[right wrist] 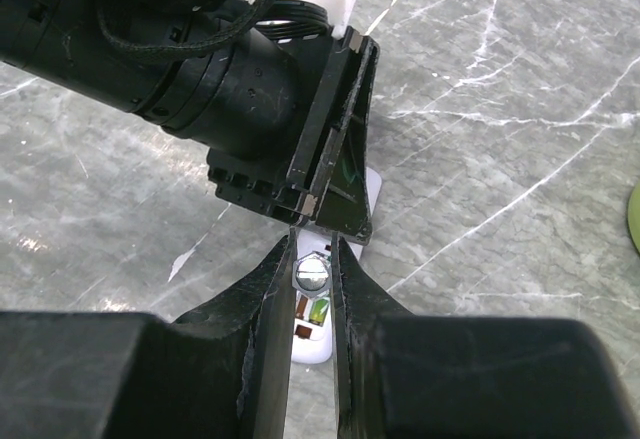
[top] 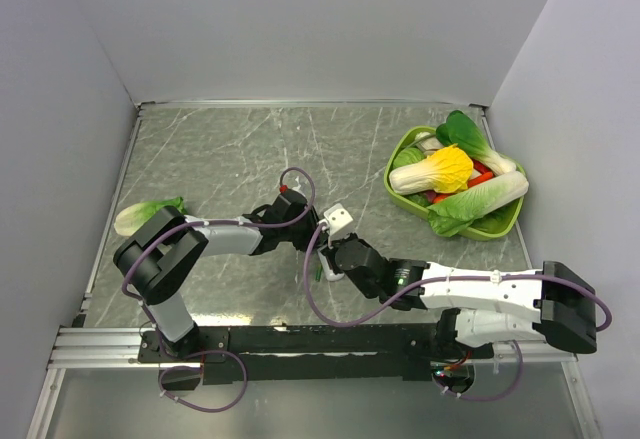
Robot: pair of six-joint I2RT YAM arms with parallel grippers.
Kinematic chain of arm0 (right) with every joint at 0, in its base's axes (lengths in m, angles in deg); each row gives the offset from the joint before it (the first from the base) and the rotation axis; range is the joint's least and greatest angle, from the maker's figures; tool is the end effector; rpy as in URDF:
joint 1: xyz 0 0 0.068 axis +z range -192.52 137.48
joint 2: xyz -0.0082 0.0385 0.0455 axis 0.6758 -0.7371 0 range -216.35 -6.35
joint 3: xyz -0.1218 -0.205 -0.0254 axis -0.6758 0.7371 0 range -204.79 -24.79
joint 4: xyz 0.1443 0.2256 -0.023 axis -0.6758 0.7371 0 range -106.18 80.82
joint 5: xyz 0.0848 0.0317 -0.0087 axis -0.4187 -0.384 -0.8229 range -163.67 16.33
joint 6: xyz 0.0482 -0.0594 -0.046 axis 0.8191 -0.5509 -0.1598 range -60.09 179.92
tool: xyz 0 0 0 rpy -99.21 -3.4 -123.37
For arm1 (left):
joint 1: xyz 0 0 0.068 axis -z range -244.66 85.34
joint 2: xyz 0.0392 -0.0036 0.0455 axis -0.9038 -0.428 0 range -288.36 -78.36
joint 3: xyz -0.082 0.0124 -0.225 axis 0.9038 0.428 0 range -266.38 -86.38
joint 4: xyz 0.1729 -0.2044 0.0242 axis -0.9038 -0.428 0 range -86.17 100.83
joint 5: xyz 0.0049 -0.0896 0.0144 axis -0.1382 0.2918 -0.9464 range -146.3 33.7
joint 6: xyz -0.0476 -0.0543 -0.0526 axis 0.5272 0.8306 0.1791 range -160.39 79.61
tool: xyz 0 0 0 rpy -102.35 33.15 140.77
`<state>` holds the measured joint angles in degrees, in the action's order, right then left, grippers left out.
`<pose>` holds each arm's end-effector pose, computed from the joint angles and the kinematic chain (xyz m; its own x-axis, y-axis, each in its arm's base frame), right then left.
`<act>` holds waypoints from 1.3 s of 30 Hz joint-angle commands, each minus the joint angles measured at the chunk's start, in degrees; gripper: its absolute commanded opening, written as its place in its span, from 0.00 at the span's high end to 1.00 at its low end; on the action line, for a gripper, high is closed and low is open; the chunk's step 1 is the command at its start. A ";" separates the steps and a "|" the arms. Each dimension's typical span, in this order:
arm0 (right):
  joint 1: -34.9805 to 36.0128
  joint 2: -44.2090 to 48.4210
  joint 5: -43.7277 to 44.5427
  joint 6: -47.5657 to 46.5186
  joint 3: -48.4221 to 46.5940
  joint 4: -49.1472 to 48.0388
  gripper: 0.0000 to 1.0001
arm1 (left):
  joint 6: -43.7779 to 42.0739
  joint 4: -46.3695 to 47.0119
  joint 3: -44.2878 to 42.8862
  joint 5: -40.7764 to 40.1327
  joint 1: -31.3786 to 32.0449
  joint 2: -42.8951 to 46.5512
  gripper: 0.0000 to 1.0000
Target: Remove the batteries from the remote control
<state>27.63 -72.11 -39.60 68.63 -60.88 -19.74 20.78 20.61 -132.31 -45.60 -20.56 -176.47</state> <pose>0.1441 0.2677 0.1885 -0.2399 -0.2950 -0.9249 -0.5787 0.8084 -0.1077 0.2534 -0.2662 0.0754 -0.9188 -0.3083 -0.2465 -0.0468 0.7052 -0.7074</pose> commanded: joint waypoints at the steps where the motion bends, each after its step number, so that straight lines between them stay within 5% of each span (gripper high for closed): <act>1: 0.07 0.10 -0.40 0.26 -2.14 -2.42 1.00 | -1.49 -8.37 2.16 -3.76 0.20 -2.79 0.70; 18: 0.51 -5.16 5.22 -5.01 -0.73 -6.47 1.00 | -1.49 -8.73 1.63 -3.67 0.20 -3.32 0.70; 24: 5.52 -9.81 10.84 -8.18 -2.57 -6.29 1.00 | -1.05 -8.55 1.55 -3.49 0.20 -3.58 0.70; 39: 10.97 -24.67 16.99 -6.78 -14.16 6.71 1.00 | -0.61 -7.94 2.25 -3.41 0.20 -3.85 0.70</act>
<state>38.17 -92.83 -24.41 59.99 -71.53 -20.48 21.70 20.91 -132.35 -45.45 -20.56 -176.80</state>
